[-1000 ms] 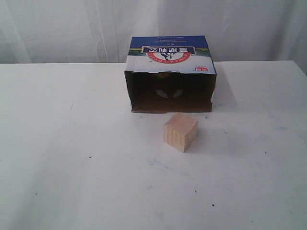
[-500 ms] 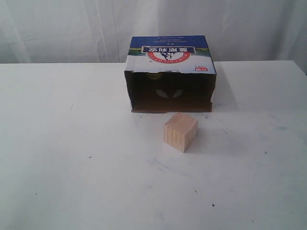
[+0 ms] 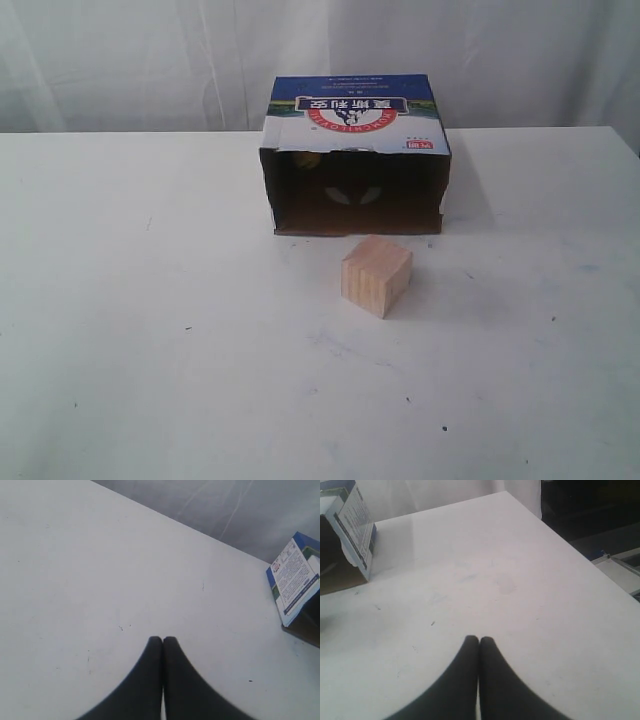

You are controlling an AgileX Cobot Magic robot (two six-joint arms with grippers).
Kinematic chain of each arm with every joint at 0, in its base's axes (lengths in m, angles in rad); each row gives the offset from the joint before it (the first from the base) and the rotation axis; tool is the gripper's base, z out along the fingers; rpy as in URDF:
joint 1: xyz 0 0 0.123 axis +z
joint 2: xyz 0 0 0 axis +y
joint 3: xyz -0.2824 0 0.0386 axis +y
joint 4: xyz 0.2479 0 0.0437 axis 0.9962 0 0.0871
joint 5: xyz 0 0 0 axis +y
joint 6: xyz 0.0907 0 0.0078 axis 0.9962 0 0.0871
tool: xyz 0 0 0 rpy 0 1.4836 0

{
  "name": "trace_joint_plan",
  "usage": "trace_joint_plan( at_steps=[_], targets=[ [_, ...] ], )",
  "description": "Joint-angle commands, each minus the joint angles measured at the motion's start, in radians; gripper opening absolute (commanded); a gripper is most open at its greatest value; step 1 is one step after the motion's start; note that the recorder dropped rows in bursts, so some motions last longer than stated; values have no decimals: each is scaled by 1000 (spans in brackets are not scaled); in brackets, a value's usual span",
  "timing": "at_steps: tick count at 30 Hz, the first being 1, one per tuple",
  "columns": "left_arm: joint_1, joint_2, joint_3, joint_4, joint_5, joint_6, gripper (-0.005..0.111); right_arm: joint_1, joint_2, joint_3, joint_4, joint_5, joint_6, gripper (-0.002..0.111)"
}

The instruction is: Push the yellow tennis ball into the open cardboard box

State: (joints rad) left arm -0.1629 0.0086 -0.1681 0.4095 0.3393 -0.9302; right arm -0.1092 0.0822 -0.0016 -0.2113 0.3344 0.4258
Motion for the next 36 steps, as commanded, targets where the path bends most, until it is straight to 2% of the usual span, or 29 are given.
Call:
trace_joint_plan(
  at_steps=[1, 2, 3, 4, 5, 6, 8, 10, 12, 20, 36],
  targets=[
    [0, -9, -3, -1, 89, -12, 0, -6, -4, 2, 1, 2, 1, 0],
    [0, -9, -1, 1, 144, -2, 0, -6, -4, 2, 1, 2, 1, 0],
    [0, -9, 30, -8, 147, 76, 0, -6, -4, 2, 1, 2, 1, 0],
    [0, -9, 58, -67, 142, 164, 0, -6, -4, 2, 1, 2, 1, 0],
    [0, -9, 96, -193, 142, 326, 0, -6, -4, 2, 1, 2, 1, 0],
    [0, -9, 120, -250, 140, 447, 0, -6, -4, 2, 1, 2, 1, 0],
    [0, -9, 168, -328, 71, 595, 0, -6, -4, 2, 1, 2, 1, 0],
    [0, -9, 168, -319, -65, 869, 0, -6, -4, 2, 1, 1, 1, 0],
    [2, -9, 168, -338, -98, 995, 0, -6, -6, 2, 1, 3, 1, 0],
    [62, -9, 168, -343, -117, 983, 0, -6, -7, 2, 1, 1, 1, 0],
    [62, -9, 168, -343, -117, 983, 0, -6, -7, 2, 1, 1, 1, 0]
  ],
)
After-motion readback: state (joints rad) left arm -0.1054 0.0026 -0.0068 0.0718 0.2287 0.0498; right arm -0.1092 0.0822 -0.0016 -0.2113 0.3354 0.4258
